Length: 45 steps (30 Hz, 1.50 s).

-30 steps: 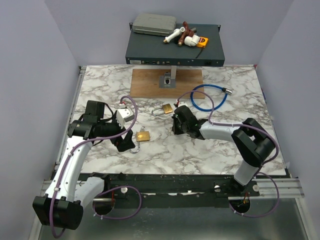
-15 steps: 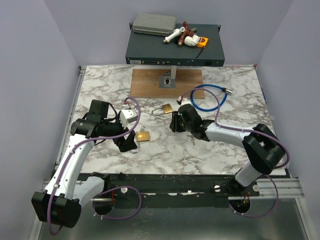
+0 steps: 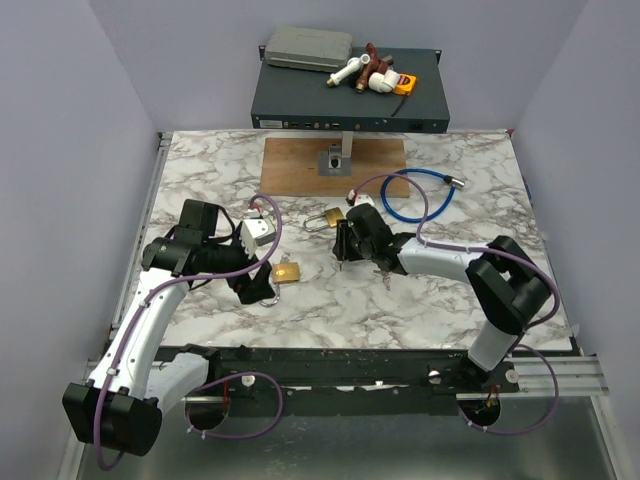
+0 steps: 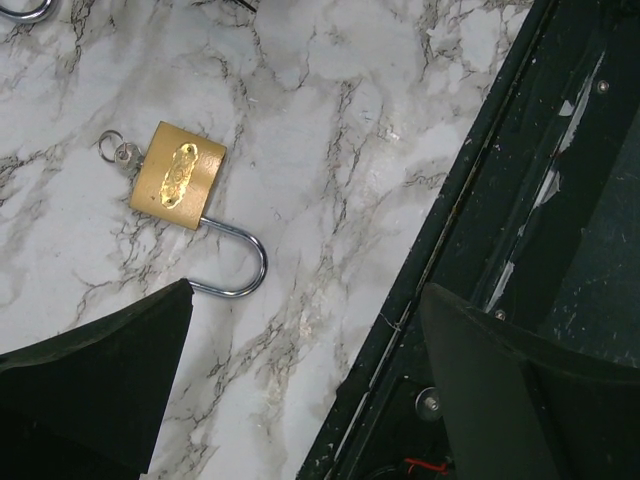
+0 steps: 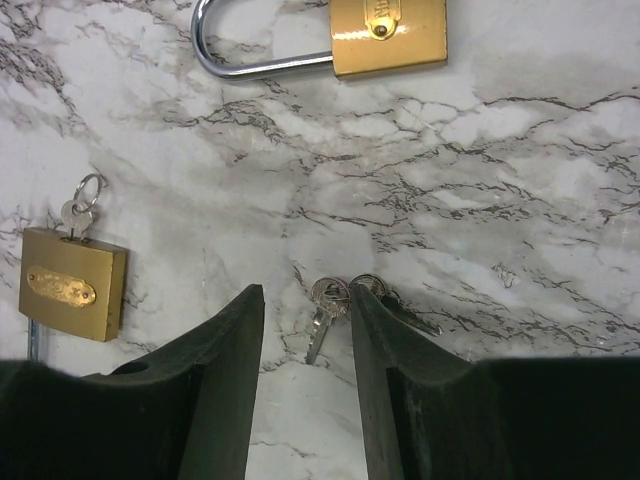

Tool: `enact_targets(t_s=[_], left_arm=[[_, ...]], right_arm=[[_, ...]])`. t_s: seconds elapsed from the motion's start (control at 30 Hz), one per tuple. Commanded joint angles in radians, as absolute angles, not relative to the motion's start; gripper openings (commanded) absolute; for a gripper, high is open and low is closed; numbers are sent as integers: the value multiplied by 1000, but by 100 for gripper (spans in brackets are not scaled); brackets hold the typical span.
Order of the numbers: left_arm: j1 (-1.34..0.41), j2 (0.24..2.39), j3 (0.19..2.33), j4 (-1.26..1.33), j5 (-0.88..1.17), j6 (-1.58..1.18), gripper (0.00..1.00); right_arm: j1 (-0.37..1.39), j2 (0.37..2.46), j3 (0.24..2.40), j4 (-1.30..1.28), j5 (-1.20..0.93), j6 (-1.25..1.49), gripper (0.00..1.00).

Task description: Unlock with the key

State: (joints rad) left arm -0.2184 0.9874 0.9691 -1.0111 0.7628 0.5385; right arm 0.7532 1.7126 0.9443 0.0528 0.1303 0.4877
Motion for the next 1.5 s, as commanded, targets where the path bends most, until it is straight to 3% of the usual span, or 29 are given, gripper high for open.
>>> enact_targets(t_s=[0.0,0.47,0.8,1.17,1.23,1.33,1.47], left_arm=[[-223,972,971,-1002,746,554,94],[-222,967,971,-1000,736,549,94],[-222,959,972,-1009,733,548,94],[-225,967,976,-1037,734,564,94],[-226,967,979,-1038,738,563,94],[-227,964,980,-1040,740,565,94],[-227,962,982,-1045,739,572,94]], right_arm=[[772,1756,979,8,162,503,42],[786,1794,950,31,193,503,36],[785,1808,926,64,203,513,1],[785,1719,835,87,218,536,0],[786,1706,839,78,226,535,2],[785,1694,852,75,215,529,25],[787,1702,882,76,202,536,43]])
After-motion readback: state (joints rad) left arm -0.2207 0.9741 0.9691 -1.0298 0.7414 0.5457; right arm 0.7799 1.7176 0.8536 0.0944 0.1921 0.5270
